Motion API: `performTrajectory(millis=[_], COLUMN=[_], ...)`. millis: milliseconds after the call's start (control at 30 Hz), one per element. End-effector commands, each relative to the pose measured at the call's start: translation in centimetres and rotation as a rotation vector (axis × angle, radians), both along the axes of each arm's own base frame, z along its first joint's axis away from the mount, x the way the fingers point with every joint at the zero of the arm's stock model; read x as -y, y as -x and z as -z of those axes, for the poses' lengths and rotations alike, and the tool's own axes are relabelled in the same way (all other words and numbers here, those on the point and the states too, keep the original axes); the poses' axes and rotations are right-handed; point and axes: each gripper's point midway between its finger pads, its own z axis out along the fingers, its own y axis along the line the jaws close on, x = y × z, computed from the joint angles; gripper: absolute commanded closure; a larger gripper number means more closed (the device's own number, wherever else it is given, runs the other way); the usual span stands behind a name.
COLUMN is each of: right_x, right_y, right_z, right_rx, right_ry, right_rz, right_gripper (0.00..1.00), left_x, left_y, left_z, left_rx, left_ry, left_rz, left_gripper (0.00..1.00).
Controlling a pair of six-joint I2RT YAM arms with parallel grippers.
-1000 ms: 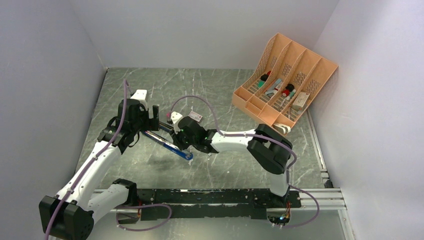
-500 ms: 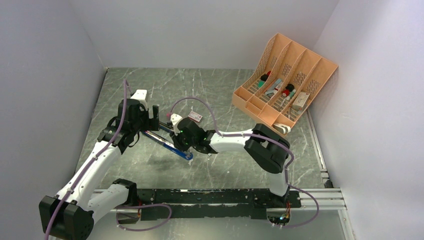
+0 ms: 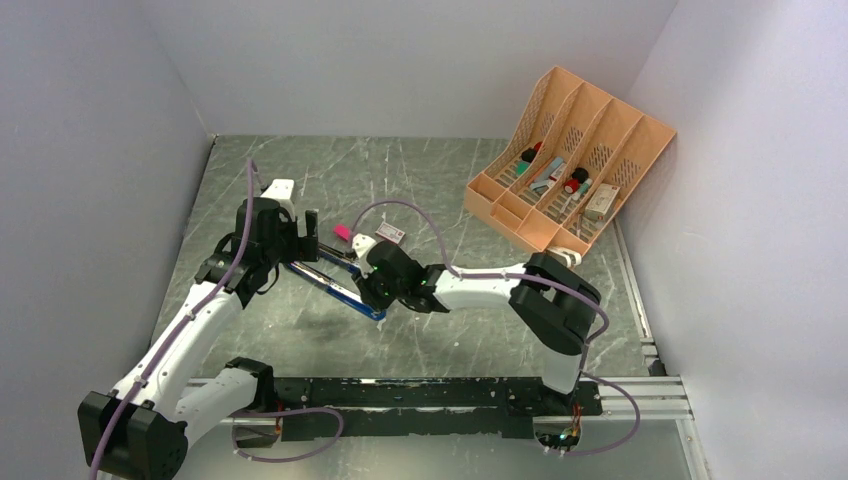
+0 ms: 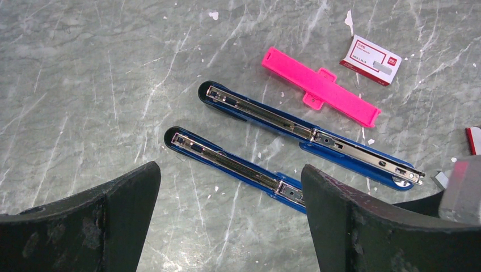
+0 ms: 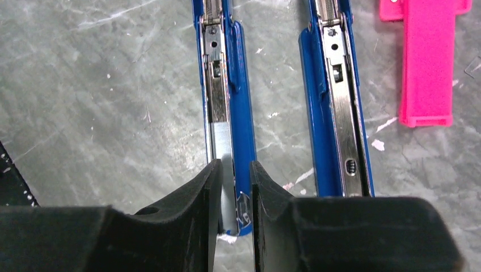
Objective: Load the staples into the stapler
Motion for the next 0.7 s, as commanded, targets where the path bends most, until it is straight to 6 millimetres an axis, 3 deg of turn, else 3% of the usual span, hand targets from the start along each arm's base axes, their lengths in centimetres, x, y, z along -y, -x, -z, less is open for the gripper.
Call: performTrajectory(millis=[0, 133, 200, 333, 433, 533, 667], right_x=[0.5, 0.3, 2.0, 6.5, 9.3, 11.1, 11.8], right_y=[0.0, -0.8, -1.0, -1.7, -0.8, 0.0, 0.4], right_z=[-2.1, -6.4, -7.1, -5.7, -4.0, -2.4, -0.9], right_rx=[0.046, 0.154, 0.186, 0.217, 0.170, 0.123, 0.087], right_ry=[-0.056, -0.206, -0.235, -0.142, -0.100, -0.066, -0.026], right_rz=[0.000, 0.051, 0.114, 0.274, 0.348, 0.406, 0.434], right_gripper=[0.73, 0.71, 0.70, 0.70, 0.70, 0.70, 0.69], left_x=[0.5, 0.6, 0.7, 0.7, 0.7, 0.7, 0.8], left_y=[-0.1, -0.1, -0.1, 0.0, 0.0, -0.1, 0.0], left_z=[-0.5, -0.6, -0.7, -0.7, -0.7, -0.6, -0.6], left_rx=[0.028, 0.029, 0.031, 0.031, 0.032, 0.030, 0.030], left_ry=[0.013, 0.016, 0.016, 0.014, 0.013, 0.014, 0.015], left_rz=[0.027, 0.028, 0.033, 0.032, 0.032, 0.033, 0.034], left_gripper=[0.02, 0.02, 0.02, 0.02, 0.02, 0.02, 0.02])
